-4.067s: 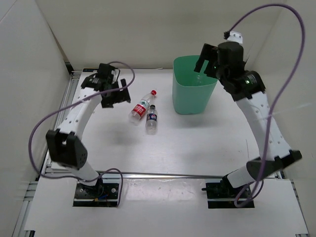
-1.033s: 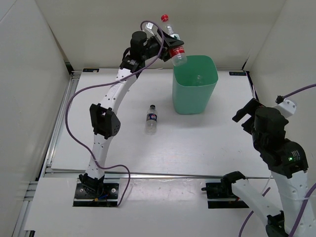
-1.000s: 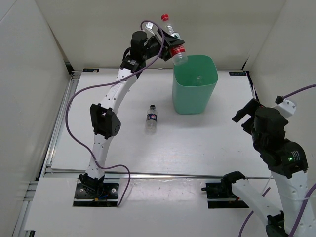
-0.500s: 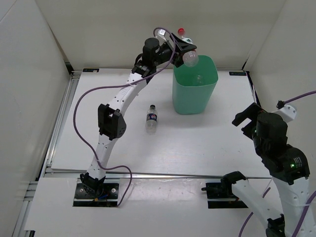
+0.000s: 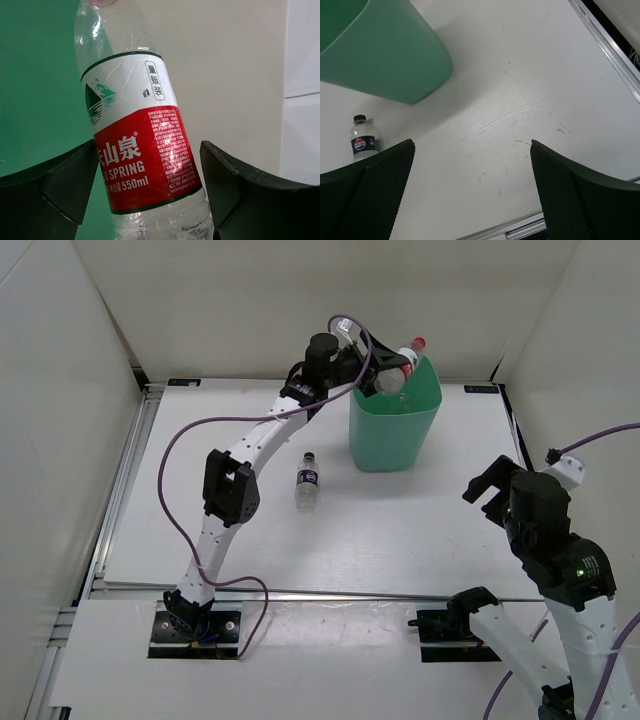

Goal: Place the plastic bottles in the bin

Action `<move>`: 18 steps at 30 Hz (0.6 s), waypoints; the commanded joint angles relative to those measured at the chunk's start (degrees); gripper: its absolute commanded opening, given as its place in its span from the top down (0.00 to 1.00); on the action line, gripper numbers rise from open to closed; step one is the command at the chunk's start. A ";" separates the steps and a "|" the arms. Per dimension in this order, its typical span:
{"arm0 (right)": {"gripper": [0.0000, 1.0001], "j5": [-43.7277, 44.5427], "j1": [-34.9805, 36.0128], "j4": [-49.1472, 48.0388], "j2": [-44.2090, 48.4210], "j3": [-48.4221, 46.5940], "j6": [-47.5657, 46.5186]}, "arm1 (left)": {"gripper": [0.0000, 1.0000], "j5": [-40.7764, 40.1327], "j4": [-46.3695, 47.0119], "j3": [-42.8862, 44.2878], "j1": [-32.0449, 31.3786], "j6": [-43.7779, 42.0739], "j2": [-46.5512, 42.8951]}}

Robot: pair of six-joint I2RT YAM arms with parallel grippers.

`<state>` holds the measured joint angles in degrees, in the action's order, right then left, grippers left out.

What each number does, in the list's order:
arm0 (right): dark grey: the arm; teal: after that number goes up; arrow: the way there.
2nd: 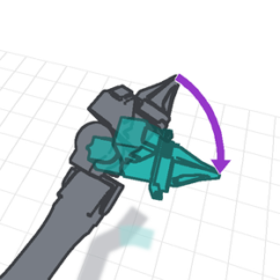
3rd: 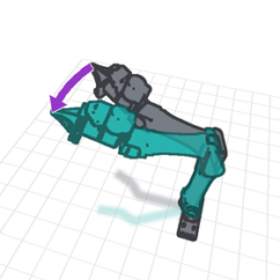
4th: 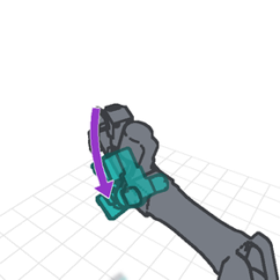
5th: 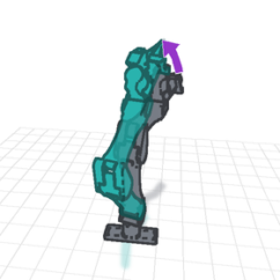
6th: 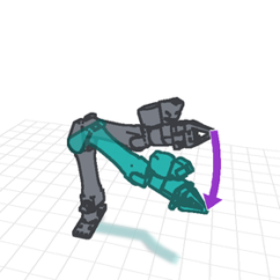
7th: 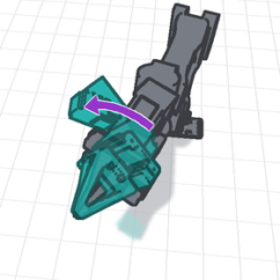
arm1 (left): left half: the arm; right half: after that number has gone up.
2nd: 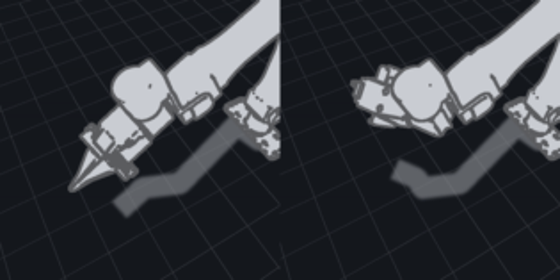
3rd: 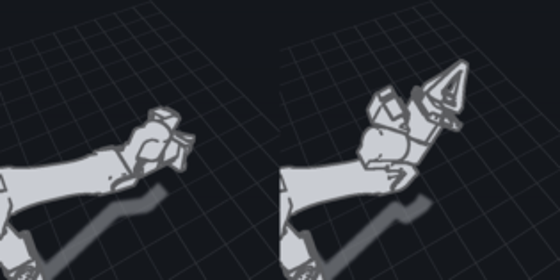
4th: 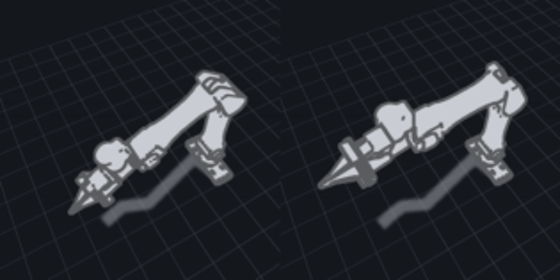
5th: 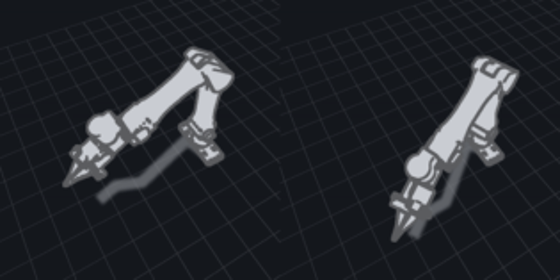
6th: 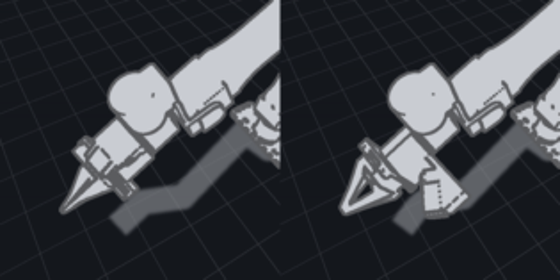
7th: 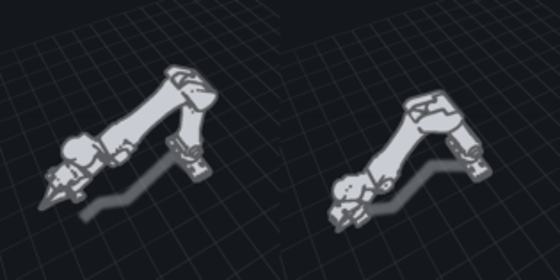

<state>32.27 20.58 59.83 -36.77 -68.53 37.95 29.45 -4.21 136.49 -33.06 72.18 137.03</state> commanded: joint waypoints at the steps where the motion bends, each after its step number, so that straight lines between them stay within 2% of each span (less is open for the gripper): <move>1: 0.00 -0.46 -0.19 -2.70 0.74 1.20 -1.47 | 0.09 1.13 1.57 -1.48 -2.45 -2.65 -6.78; 8: 0.00 -0.98 -0.19 -3.23 1.88 1.82 -2.80 | 0.08 1.13 1.57 -7.20 -2.45 -3.89 -9.68; 12: 0.00 -0.98 -0.19 -3.23 2.93 2.44 -2.80 | 0.01 1.13 1.57 -10.00 -2.45 -3.89 -11.52; 18: 0.00 -1.51 -0.19 -3.23 3.46 2.97 -2.28 | 0.00 1.13 1.57 -13.44 -1.92 -3.89 -13.46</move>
<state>30.87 20.58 58.52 -34.04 -65.78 35.81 30.30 -3.18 124.03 -35.33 69.19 129.54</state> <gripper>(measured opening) 0.995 0.997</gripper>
